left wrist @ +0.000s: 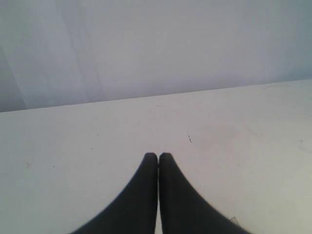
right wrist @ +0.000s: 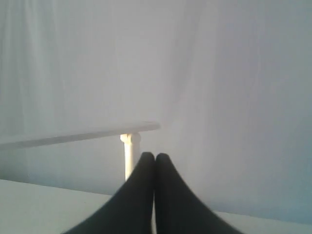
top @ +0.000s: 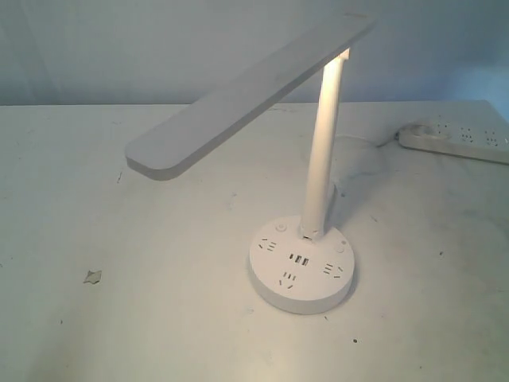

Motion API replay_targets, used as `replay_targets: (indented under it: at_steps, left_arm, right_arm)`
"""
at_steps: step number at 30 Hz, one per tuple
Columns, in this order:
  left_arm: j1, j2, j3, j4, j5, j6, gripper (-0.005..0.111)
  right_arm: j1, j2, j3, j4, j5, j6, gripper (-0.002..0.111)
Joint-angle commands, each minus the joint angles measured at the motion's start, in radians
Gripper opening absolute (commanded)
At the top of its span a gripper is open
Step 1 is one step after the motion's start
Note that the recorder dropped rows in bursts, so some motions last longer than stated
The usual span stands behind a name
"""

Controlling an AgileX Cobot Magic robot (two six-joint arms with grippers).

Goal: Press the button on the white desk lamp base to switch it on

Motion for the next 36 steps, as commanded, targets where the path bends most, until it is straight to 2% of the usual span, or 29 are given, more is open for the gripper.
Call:
replay_targets:
  at_steps: [1,7,11,15,18,20,27,36]
  left_arm:
    - [0.002,-0.004,0.003,-0.004,0.001,-0.001,0.000]
    - [0.002,-0.004,0.003,-0.004,0.001,0.001,0.000]
    - [0.002,-0.004,0.003,-0.004,0.001,0.001,0.000]
    - [0.002,-0.004,0.003,-0.004,0.001,0.001,0.000]
    - [0.002,-0.004,0.003,-0.004,0.001,-0.001,0.000]
    - [0.002,-0.004,0.003,-0.004,0.001,-0.001,0.000]
    - [0.002,-0.004,0.003,-0.004,0.001,-0.001,0.000]
    - [0.002,-0.004,0.003,-0.004,0.001,-0.001,0.000]
  right_arm:
    - [-0.003,-0.006,0.003,0.003,0.016,0.009,0.000]
    - [-0.003,-0.006,0.018,0.008,0.199,0.043,0.000]
    - [-0.003,-0.006,0.099,0.025,0.224,0.157,0.000]
    - [-0.003,-0.006,0.200,0.117,0.156,0.347,0.000]
    - [-0.003,-0.006,0.226,0.117,0.169,0.557,0.000]
    - [-0.003,-0.006,0.226,0.108,0.246,0.642,0.000]
    - [-0.003,-0.006,0.226,0.111,0.453,0.658,0.000]
    - [-0.003,-0.006,0.226,0.111,0.477,0.658,0.000]
